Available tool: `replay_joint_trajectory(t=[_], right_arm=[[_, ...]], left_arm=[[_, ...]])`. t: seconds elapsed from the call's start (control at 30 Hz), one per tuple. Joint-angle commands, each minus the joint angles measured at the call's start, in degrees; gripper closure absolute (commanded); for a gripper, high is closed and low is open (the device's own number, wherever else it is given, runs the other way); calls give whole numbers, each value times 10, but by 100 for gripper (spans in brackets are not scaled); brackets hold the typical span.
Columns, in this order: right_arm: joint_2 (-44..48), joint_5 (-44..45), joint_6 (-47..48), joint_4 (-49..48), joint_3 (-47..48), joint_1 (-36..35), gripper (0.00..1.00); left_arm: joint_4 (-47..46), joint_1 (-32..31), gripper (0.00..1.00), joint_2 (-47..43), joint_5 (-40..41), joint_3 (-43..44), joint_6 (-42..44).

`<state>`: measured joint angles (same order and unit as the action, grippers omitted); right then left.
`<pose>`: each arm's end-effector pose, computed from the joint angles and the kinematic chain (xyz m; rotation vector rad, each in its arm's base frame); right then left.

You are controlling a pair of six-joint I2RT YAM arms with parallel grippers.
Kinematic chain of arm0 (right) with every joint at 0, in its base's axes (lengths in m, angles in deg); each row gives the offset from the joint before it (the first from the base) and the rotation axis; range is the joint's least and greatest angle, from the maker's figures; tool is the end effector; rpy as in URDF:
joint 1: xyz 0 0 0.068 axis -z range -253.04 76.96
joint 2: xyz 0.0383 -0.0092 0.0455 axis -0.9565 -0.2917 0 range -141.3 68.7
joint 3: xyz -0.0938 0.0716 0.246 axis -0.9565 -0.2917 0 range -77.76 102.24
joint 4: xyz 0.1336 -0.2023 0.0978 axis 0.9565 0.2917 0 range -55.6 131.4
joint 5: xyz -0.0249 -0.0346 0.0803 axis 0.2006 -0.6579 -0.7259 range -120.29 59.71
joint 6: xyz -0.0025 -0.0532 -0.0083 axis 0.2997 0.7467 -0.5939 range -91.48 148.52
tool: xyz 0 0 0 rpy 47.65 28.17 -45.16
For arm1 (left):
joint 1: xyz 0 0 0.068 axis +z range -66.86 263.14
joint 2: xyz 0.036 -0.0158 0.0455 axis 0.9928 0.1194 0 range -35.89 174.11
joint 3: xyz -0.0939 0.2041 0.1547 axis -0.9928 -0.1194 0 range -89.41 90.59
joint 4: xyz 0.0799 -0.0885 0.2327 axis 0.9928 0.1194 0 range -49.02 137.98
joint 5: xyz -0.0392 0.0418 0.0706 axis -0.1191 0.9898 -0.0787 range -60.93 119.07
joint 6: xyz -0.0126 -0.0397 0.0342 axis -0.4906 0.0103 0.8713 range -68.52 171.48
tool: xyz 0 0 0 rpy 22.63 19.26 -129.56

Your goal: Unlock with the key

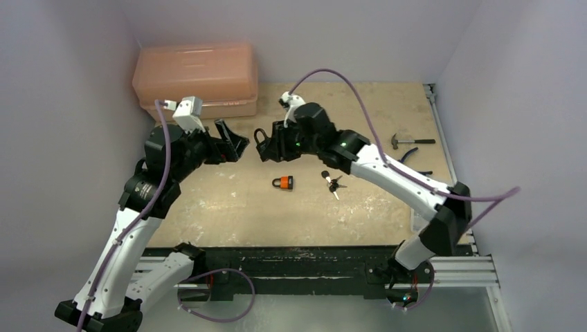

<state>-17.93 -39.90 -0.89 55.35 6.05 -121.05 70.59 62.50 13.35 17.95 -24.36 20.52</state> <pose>0.2310 0.2655 0.3810 -0.4594 2.0835 1.0085 0.1593 -0.0675 0.4119 -0.0261 1.8830 -0.8055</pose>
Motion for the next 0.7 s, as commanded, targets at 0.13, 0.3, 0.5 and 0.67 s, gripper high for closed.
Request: replay_joint_trajectory(t=[0.13,0.3,0.5,0.67], right_arm=[[-150,287,-23,108,149,-80,100],[-263,340,-15,147,241,-113,100],[-360,377,-17,180,337,-132,100],[-427,394,-6,197,397,-142,100]], left_arm=[[105,2,1,-72,302,-73,90],[104,1,1,-116,335,-107,82],[97,1,1,-146,373,-141,42],[91,1,2,-167,390,-153,43]])
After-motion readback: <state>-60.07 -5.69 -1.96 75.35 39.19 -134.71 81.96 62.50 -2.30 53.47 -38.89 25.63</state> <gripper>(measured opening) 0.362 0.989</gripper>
